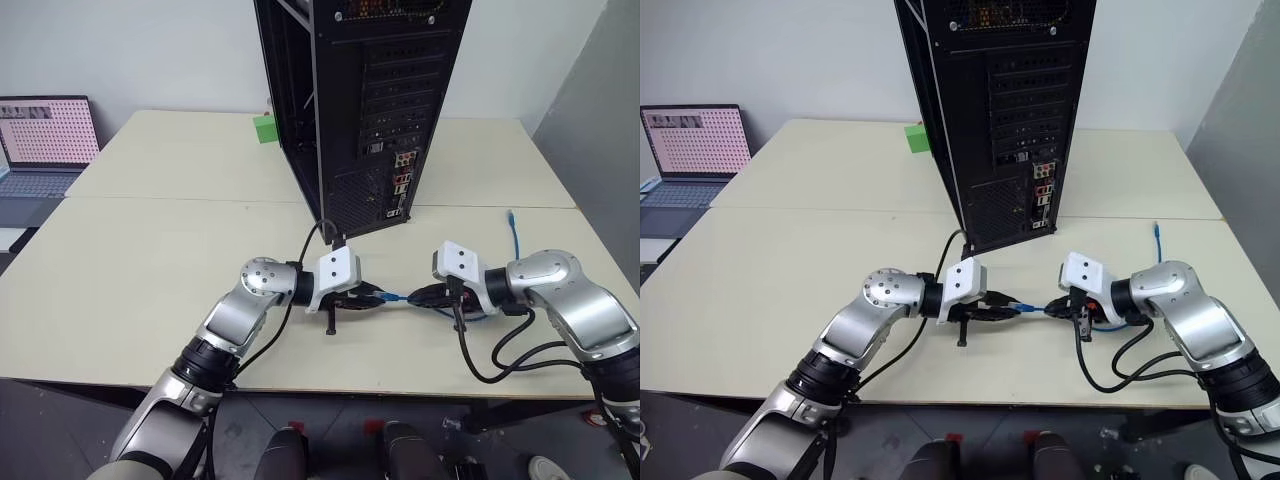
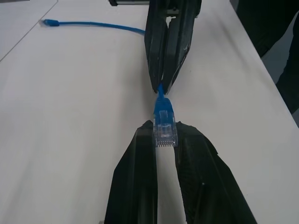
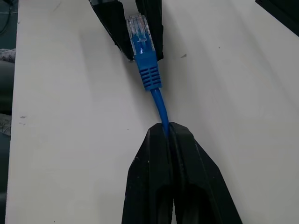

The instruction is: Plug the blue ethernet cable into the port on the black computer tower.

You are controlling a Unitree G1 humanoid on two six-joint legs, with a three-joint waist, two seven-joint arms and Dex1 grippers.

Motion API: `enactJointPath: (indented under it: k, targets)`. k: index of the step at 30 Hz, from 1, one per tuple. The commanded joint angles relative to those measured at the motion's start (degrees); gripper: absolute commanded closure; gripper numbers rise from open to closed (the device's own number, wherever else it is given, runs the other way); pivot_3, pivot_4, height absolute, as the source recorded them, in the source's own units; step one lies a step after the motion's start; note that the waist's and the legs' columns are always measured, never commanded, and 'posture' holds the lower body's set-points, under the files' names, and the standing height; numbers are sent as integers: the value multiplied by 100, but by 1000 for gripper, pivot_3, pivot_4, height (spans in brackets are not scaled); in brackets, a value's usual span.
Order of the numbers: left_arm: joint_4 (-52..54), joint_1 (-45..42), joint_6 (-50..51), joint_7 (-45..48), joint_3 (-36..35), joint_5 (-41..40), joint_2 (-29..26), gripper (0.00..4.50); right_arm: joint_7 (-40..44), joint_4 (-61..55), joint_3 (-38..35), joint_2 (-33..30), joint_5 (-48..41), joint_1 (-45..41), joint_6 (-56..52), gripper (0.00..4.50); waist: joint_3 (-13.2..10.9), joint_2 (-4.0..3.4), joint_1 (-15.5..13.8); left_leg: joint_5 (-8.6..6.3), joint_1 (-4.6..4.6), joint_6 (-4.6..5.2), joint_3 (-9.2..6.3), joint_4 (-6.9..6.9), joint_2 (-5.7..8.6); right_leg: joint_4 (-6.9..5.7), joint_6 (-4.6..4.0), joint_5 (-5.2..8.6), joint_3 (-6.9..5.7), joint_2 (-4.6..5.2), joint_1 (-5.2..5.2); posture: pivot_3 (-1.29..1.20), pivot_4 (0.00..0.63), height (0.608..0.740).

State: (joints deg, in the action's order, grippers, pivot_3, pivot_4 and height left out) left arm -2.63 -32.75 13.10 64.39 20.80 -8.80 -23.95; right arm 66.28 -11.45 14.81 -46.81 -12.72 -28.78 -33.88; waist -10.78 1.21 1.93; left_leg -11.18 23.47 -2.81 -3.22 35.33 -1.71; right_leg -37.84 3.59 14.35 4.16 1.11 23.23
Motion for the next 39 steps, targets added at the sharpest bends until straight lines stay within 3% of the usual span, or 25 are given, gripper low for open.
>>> enactJointPath:
  k: [1,6,13,18,22,29,38,39]
  targets:
    - [172,204,-507,201,-137,-126,-119,4211,289,-135,-461,-312,-278,-23,125,3710,0,0,0,0,0,0,1,0,0,0,0,0,1,0,0,0,150,740]
    - [151,468,-1534,150,-368,-76,-194,4211,423,-428,-1155,-531,-1064,358,-412,2555,0,1,-15,0,3,0,0,0,0,2,-1,0,-1,1,1,0,150,740]
    - [-867,543,-5163,-430,-408,909,-333,4211,-97,-945,-1782,-117,-2185,778,-1450,754,0,0,-4,0,1,0,0,0,-1,2,-1,-1,1,1,1,0,150,740]
    - [-1923,349,-7567,-1320,-522,1754,-303,4212,-617,-1054,-1827,372,-2655,730,-1926,703,0,0,-28,0,3,0,1,2,-1,4,-1,-2,1,2,0,0,150,740]
    - [-2476,104,-8477,-2182,-784,2623,-230,4212,-849,-1042,-1714,618,-2942,694,-2200,703,0,1,-31,0,10,0,-1,6,0,5,2,-3,-1,3,0,0,150,740]
    - [-2751,-144,-9067,-3225,-961,3526,-202,4212,-1021,-964,-1516,905,-3238,545,-2511,703,0,0,-24,0,11,0,-1,8,-1,2,4,-4,-2,2,0,0,150,740]
    - [-2629,-160,-9074,-4005,-846,4075,-292,4212,-1057,-766,-1316,1138,-3313,316,-2594,703,0,0,-24,0,10,0,-3,8,-1,-1,5,-4,-4,2,0,0,150,740]
    - [-2607,-156,-9059,-4064,-832,4112,-305,4212,-1063,-739,-1318,1154,-3312,297,-2594,886,0,0,-24,0,10,0,-3,8,-1,-2,5,-4,-4,2,0,0,150,740]
